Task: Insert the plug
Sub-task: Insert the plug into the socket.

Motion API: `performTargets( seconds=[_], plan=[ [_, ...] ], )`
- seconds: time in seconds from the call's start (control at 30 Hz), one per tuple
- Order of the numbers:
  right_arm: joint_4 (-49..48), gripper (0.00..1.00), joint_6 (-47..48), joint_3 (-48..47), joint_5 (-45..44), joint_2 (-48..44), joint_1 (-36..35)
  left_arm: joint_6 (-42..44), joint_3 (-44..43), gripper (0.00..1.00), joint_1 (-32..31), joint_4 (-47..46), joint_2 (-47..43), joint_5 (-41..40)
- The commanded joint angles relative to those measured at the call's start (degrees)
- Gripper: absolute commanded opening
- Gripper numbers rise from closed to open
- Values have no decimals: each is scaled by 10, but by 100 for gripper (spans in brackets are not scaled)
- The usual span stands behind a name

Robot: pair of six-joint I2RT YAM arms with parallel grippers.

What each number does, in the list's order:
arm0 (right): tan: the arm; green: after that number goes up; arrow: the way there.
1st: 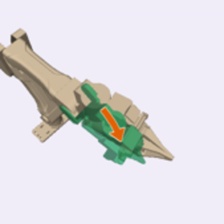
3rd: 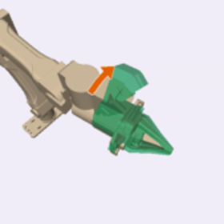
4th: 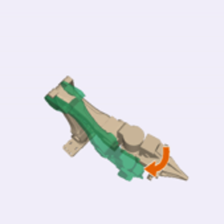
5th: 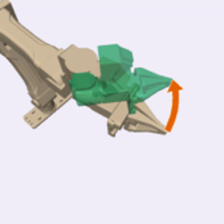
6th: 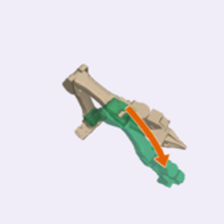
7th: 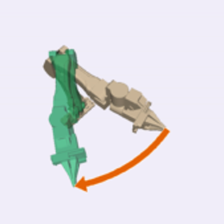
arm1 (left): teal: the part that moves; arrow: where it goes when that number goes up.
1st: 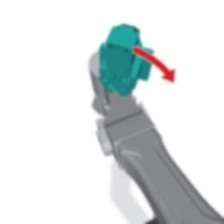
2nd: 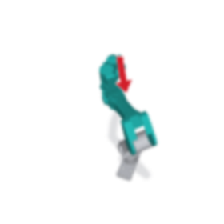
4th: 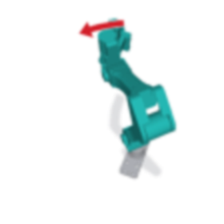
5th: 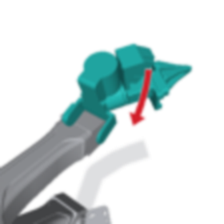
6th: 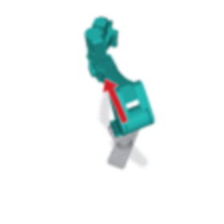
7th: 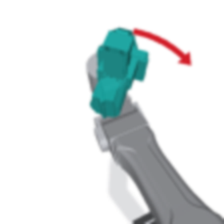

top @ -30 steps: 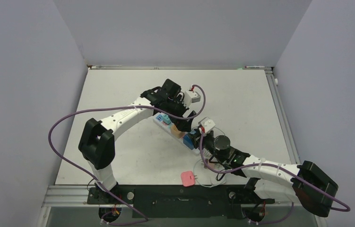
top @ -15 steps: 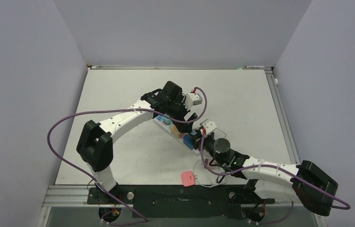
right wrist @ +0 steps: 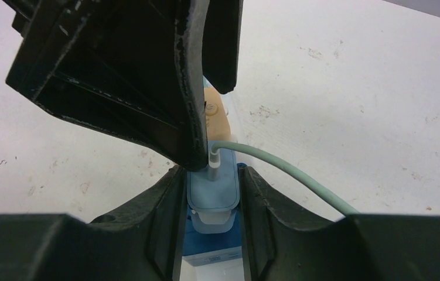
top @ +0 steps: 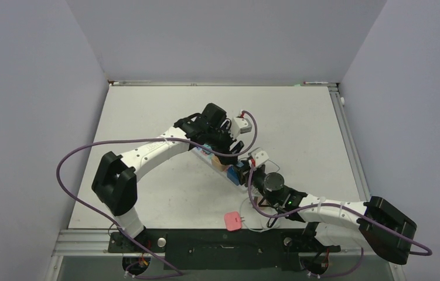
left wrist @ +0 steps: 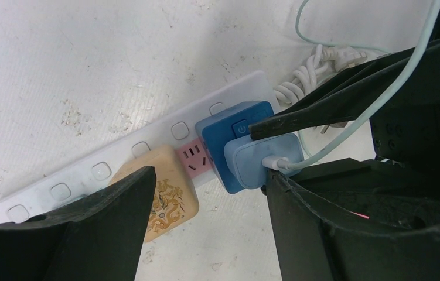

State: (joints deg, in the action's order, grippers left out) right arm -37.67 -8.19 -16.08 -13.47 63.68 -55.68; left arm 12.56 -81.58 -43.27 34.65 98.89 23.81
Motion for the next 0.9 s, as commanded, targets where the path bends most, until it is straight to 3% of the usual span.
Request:
performTargets(
  seconds=[0.0, 0.67, 0.87],
  plan=[
    [108, 5, -40, 12, 18, 29, -17, 32, 54, 63, -5, 63, 29, -95],
    [118, 5, -116, 32, -48, 41, -66, 40, 103, 51, -37, 41, 34, -117],
    [146, 5, -127, 12, -114, 69, -102, 44, 118, 46, -38, 40, 30, -123]
  ],
)
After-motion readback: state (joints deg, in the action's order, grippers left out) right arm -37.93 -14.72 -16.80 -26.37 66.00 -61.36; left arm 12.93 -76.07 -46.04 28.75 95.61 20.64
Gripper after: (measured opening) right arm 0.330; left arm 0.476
